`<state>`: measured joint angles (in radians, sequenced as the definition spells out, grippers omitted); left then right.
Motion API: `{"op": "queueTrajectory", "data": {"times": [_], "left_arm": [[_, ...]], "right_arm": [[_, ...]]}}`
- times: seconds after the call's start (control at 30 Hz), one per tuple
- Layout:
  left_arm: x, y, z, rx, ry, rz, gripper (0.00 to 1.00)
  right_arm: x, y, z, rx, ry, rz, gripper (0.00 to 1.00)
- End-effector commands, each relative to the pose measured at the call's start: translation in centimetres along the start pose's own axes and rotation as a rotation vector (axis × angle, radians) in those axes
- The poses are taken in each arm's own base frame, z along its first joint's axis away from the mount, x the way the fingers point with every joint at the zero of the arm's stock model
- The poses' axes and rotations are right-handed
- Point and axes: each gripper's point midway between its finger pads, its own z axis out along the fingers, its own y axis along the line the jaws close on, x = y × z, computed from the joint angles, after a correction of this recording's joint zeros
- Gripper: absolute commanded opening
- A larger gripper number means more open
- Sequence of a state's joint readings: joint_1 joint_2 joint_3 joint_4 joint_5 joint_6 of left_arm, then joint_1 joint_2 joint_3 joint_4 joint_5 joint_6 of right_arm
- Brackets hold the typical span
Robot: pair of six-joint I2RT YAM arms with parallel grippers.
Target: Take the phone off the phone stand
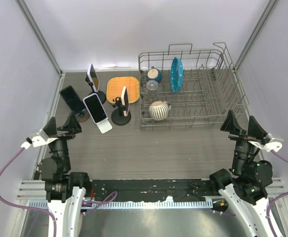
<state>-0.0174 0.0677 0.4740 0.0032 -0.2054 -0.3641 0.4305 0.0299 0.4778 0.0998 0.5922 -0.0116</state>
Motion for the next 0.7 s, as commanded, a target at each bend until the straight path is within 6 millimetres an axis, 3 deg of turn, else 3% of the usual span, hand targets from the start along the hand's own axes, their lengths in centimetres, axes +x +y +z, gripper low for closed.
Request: {"op": "queueTrajectory", "data": {"times": [0.0, 0.2, 0.4, 0.63, 0.67], "left_arm": [[-0.8, 1.9, 0.4, -0.137, -0.017, -0.051, 1.0], [0.2, 4.4, 0.8, -0.321, 0.069, -0.056, 1.0], [1.8, 4.8, 1.8, -0.388, 0.223, -0.008, 1.0], [6.5, 4.3, 3.7, -0.407, 0.474, 0.016, 1.0], [7.9, 4.4, 4.1, -0.415, 0.527, 0.023, 1.0]], "right_arm": [[-1.6, -0.6, -0.3, 0.037, -0.049, 0.091, 0.96], [-1.1, 0.1, -0.3, 0.003, -0.03, 0.11, 0.96], [-0.8, 0.3, -0.4, -0.009, -0.021, 0.11, 0.96], [-0.7, 0.7, -0.4, -0.025, -0.01, 0.114, 0.96], [-0.6, 0.7, -0.4, -0.026, -0.01, 0.115, 0.96]]}}
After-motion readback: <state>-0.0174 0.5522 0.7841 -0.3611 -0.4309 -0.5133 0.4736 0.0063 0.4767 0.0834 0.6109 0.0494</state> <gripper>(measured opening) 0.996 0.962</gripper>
